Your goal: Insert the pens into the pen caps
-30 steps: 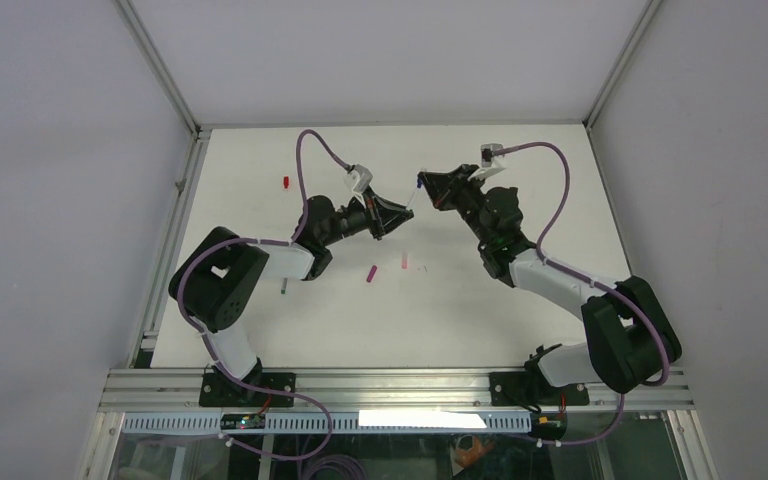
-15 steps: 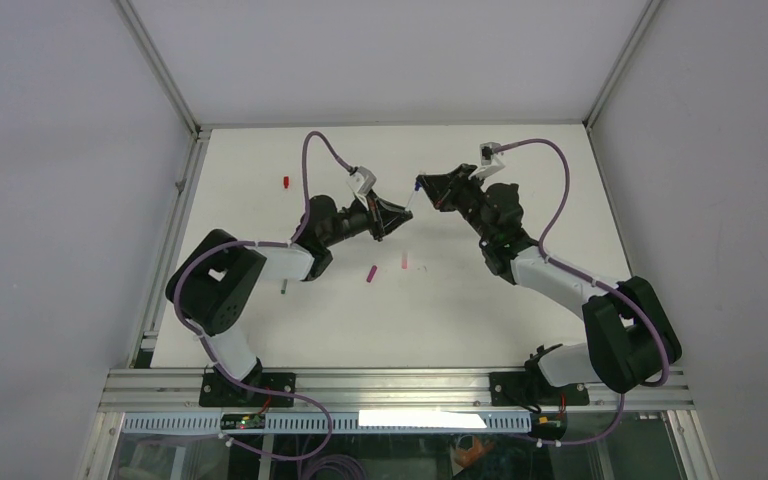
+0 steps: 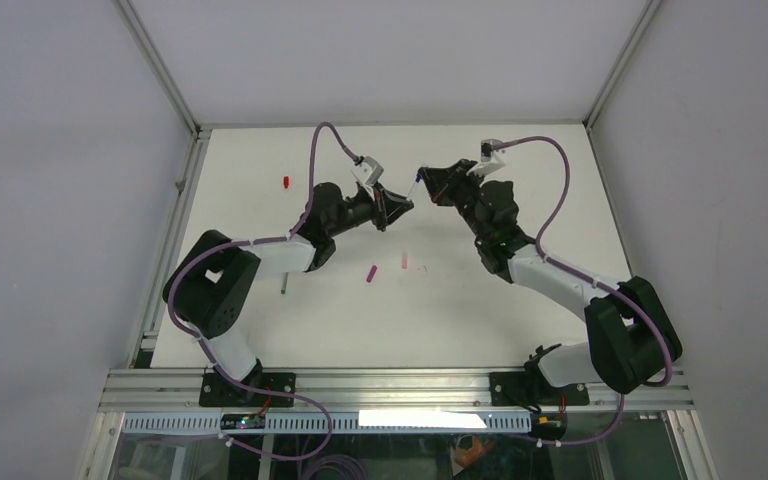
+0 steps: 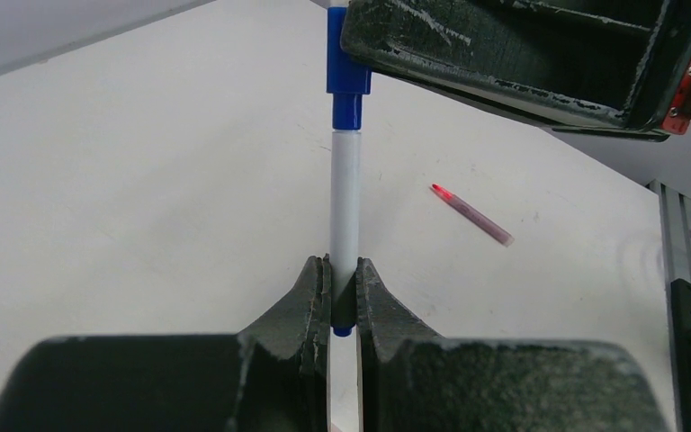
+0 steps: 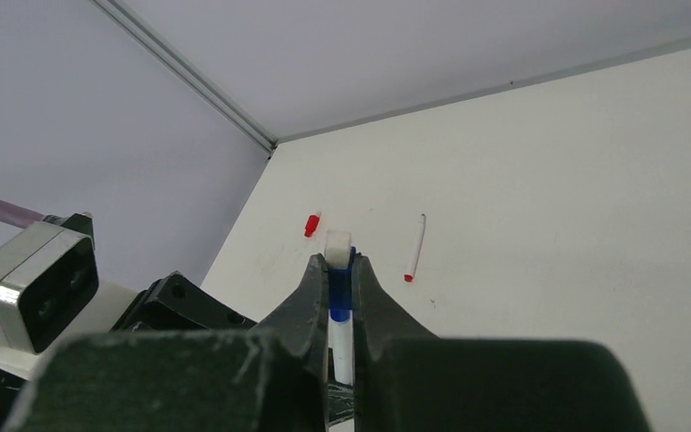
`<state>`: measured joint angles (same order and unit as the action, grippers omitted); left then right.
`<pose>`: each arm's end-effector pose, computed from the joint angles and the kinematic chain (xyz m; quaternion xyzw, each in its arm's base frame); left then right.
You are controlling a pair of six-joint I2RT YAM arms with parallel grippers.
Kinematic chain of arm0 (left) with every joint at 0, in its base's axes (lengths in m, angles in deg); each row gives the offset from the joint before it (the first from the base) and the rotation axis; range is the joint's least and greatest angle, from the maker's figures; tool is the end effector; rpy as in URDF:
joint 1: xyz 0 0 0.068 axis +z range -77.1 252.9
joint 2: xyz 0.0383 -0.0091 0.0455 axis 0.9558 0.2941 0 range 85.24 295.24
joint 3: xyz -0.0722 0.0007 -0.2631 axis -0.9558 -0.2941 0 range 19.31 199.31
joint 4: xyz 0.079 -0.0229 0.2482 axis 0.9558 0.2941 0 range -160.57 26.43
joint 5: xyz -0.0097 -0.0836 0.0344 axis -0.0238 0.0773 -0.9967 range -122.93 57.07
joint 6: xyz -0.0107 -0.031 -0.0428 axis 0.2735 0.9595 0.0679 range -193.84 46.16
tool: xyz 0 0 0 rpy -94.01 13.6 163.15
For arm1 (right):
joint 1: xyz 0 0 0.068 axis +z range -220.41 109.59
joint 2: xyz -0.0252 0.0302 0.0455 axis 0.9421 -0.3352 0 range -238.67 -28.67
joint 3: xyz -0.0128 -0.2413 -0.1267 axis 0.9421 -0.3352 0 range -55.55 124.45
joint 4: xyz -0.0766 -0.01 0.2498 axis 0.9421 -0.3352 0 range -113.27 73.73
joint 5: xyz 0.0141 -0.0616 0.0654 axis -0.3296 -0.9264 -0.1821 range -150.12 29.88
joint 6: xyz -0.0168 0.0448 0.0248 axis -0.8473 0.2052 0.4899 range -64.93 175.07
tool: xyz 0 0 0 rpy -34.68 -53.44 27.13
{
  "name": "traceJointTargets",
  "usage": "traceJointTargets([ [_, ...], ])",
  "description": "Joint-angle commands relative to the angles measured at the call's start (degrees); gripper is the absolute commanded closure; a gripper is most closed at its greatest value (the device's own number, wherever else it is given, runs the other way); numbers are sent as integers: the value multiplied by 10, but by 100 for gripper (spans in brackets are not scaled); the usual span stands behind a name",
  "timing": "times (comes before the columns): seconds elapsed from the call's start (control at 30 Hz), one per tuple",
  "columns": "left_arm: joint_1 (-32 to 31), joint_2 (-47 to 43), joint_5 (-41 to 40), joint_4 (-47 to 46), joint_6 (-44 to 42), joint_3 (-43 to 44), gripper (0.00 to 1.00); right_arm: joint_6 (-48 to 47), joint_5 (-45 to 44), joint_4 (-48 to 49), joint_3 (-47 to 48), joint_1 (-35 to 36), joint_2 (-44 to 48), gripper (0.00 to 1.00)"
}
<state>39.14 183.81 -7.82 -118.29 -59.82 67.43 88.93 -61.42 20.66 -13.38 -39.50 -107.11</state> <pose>0.2973 -0.2168 0.2188 0.2688 0.6703 -0.4166 0.5522 0.2662 0.1583 0.2769 0.0262 0.7025 0.3742 0.6048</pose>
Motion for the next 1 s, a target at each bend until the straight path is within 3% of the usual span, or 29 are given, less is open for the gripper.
traceJointTargets([
  [0.0, 5, -34, -40, -77, -45, 77, 100, -10, 56, -119, 2, 50, -17, 100],
  [0.47, 5, -51, -1, -33, -205, 93, 100, -2, 102, -179, 14, 68, -67, 100],
  [0.97, 5, -61, -16, -107, -203, 92, 100, 19, 103, -194, 26, 101, -128, 100],
])
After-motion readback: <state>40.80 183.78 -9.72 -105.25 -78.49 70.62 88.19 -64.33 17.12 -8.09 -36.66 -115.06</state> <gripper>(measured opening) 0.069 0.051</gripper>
